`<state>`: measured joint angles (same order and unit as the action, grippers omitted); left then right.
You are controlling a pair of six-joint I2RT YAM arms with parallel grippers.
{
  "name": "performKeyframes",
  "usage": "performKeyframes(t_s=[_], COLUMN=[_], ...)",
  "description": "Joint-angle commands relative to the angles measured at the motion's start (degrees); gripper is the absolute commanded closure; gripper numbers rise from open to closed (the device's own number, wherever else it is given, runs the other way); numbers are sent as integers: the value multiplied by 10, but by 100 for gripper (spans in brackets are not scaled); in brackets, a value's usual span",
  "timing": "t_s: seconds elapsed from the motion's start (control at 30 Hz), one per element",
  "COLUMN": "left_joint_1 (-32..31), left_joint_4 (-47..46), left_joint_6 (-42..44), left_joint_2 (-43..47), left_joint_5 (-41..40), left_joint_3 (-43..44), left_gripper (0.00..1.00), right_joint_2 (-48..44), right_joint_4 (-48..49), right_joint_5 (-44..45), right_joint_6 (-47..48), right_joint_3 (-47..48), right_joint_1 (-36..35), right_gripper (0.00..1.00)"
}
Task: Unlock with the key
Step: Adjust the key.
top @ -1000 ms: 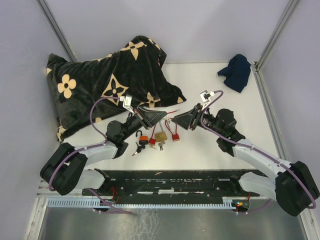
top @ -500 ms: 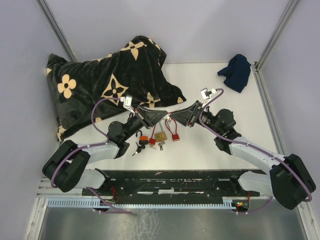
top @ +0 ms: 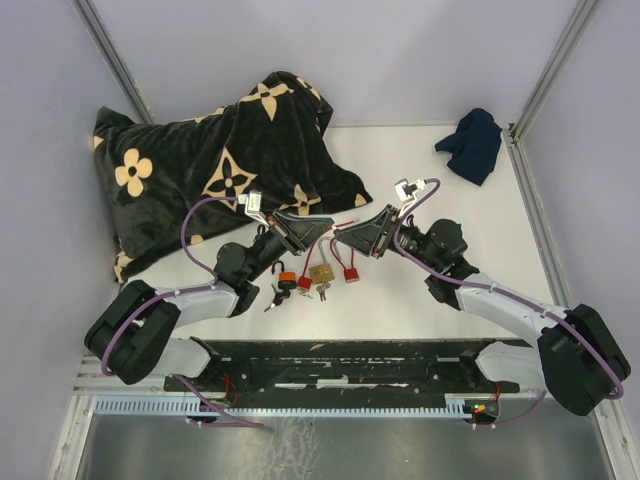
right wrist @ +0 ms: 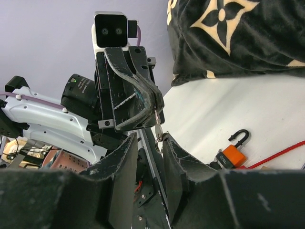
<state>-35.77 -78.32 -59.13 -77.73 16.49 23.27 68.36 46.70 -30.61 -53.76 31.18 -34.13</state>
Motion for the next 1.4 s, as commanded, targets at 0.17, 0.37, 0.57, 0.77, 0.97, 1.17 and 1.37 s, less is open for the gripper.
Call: performKeyframes(t_s=[0.17, 0.37, 0.57, 0.77, 0.97, 1.17, 1.37], left_joint_1=[-7, -12, -14, -13, -13, -14, -14], left_joint_4=[-21, -23, -25, -24, -23, -23, -24], left_joint_6=[-4, -4, -4, -7, -12, -19, -22], left_joint_2=[-1, -4, -2, 0, 0, -4, -3], left_joint_5=[-21, -26, -32, -45, -61, -65, -71], left_joint_3=[11, 10, 6, 0, -2, -2, -6], left_gripper=[97, 97, 97, 97, 97, 97, 97], right_joint_2=[11, 29, 27, 25, 24, 22, 21], right_joint_4=[55, 88, 95, 95, 97, 96, 98], right_joint_5=[-7, -1, 8, 3, -3, -3, -6], right_joint_6=[-5, -26, -29, -31, -35, -31, -31], right_joint_3=[13, 13, 10, 8, 4, 0, -1], right_joint_1=[-2, -2, -3, -2, -3, -3, -3], right_gripper=[67, 67, 70, 76, 75, 76, 80])
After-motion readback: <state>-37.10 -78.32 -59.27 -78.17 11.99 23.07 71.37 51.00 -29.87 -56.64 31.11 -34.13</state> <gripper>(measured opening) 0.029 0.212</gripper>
